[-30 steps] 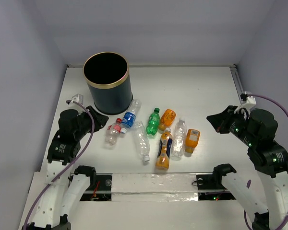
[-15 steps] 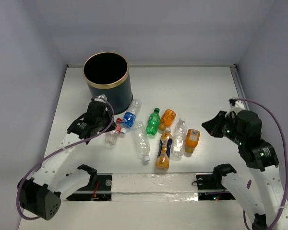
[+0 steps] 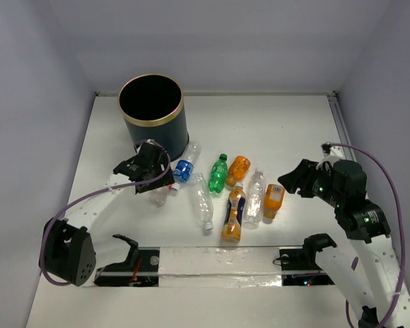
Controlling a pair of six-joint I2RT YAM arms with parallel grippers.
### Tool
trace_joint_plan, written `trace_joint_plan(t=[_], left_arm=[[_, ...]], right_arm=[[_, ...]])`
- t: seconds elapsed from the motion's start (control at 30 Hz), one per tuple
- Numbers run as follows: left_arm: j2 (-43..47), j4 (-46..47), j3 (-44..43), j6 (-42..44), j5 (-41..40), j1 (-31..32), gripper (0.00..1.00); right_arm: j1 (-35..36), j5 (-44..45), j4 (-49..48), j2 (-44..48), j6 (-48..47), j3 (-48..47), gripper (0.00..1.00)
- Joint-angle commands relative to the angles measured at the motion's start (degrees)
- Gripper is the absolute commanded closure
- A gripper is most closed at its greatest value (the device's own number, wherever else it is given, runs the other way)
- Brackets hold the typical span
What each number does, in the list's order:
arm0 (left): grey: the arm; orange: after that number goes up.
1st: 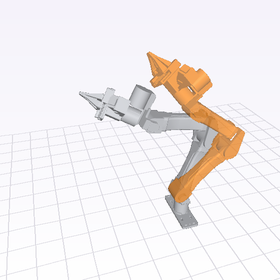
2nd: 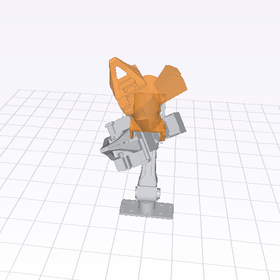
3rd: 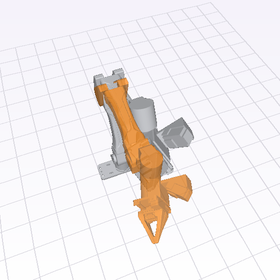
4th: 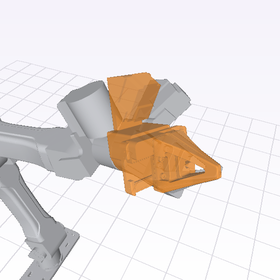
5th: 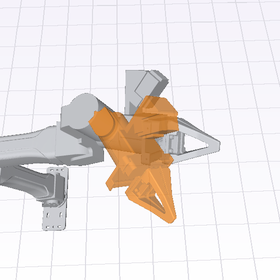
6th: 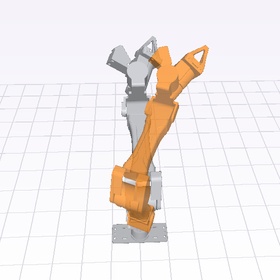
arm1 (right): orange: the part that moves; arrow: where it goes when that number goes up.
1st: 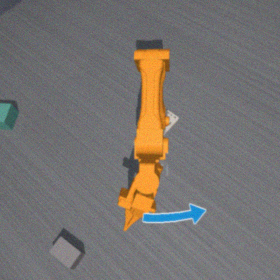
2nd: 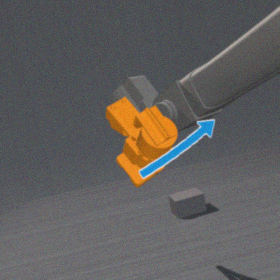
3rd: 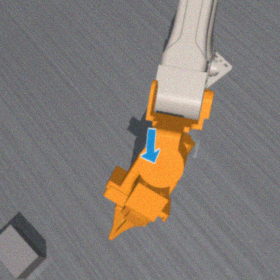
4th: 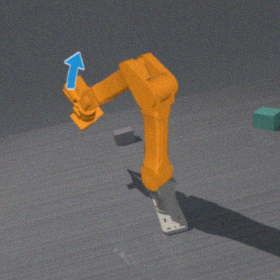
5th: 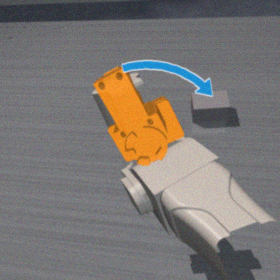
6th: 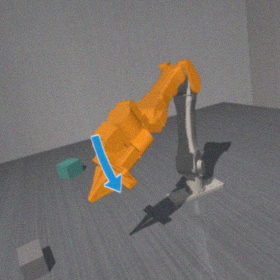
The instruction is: Put the plastic bottles in the bin
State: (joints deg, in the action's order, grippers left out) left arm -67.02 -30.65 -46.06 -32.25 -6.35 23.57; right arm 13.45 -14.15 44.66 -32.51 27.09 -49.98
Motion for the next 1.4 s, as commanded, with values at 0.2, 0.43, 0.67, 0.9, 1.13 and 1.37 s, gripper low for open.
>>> trace_joint_plan(t=[0.2,0.43,0.67,0.9,1.13,1.37], left_arm=[[-5.83,2.97,2.82,-1.5,-1.82,0.25,0.21],[-9.61,4.11,3.26,-1.06,-1.47,0.25,0.21],[-12.33,6.22,4.31,-0.71,-1.12,-0.37,0.36],[-8.58,4.64,3.79,-1.32,-1.3,-0.9,0.66],[0.39,-0.1,1.51,-2.11,1.06,-0.9,0.75],[12.78,-5.21,-5.61,-3.96,7.21,-0.9,0.78]], right_arm=[[-0.18,7.38,-2.22,-2.81,2.87,1.99,0.06],[-0.18,11.78,-6.33,-10.19,7.09,4.8,0.0],[-0.18,13.01,-13.54,-20.04,12.71,10.59,0.0],[-0.18,13.89,-17.06,-24.35,15.01,15.51,0.0],[-0.18,13.19,-17.95,-27.78,15.53,15.0,0.01],[-0.18,13.45,-16.28,-32.43,15.54,12.45,0.05]])
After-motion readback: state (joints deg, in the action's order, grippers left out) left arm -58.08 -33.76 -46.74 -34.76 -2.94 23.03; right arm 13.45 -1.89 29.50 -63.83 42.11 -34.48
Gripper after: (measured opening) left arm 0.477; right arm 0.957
